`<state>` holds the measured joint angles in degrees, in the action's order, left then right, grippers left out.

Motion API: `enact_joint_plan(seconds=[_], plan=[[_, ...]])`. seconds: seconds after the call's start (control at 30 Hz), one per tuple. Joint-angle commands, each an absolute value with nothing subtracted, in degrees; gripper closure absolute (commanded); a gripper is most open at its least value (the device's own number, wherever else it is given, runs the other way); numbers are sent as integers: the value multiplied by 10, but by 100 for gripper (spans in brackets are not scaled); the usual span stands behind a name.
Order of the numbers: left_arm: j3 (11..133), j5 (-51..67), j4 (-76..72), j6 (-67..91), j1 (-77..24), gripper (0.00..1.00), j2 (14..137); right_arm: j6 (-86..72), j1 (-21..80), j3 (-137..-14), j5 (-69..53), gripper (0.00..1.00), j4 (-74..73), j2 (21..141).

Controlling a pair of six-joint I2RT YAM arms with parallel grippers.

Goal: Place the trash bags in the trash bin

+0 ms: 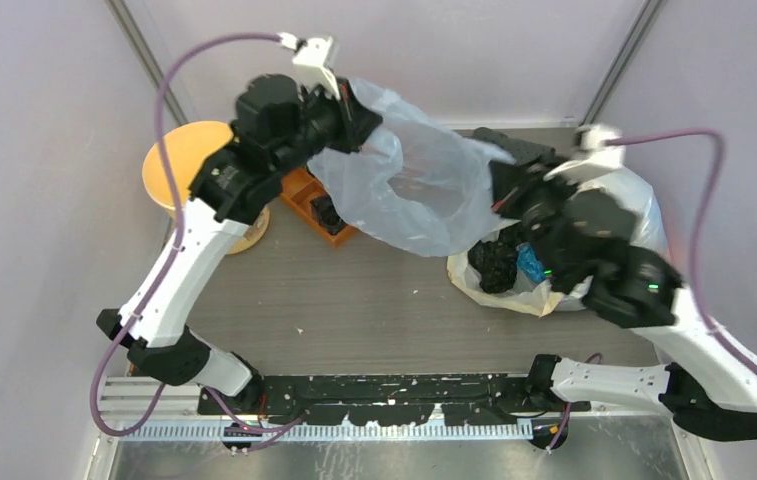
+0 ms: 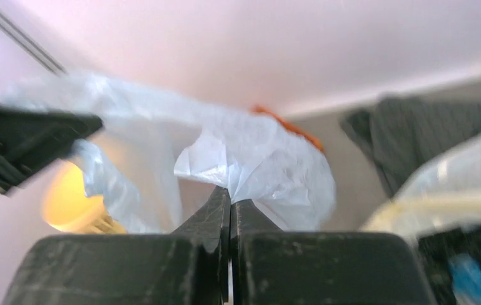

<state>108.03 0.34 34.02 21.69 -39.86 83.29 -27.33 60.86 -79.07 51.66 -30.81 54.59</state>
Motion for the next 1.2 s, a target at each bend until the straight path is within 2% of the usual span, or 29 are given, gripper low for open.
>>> enact_joint_plan(seconds=[0.0,0.07,0.17,0.33,0.5,0.6,0.73,0.83,0.93,1.0,1.1,1.17], plan=[[1208,93,363,193,-394,99,862,-136,605,-936,468,99,-297,582],[1179,104,344,202,-394,99,853,-134,605,-927,452,99,-289,580],[1066,116,333,218,-394,100,816,-174,605,-875,448,99,-328,572],[878,233,348,264,-394,99,711,-310,605,-771,366,99,-432,502],[764,204,473,253,-395,99,593,-383,605,-681,249,99,-496,440],[764,157,564,242,-395,99,545,-383,605,-698,204,99,-516,443],[823,125,603,250,-395,99,505,-352,606,-780,205,99,-525,469],[872,93,598,248,-395,99,517,-314,605,-870,239,99,-531,531],[864,75,580,255,-395,99,555,-298,598,-911,279,99,-526,590],[852,74,559,258,-393,99,590,-297,553,-925,245,99,-519,640],[849,110,512,263,-370,99,652,-316,415,-894,71,99,-449,700],[871,156,475,272,-339,100,707,-324,340,-901,14,99,-418,754]])
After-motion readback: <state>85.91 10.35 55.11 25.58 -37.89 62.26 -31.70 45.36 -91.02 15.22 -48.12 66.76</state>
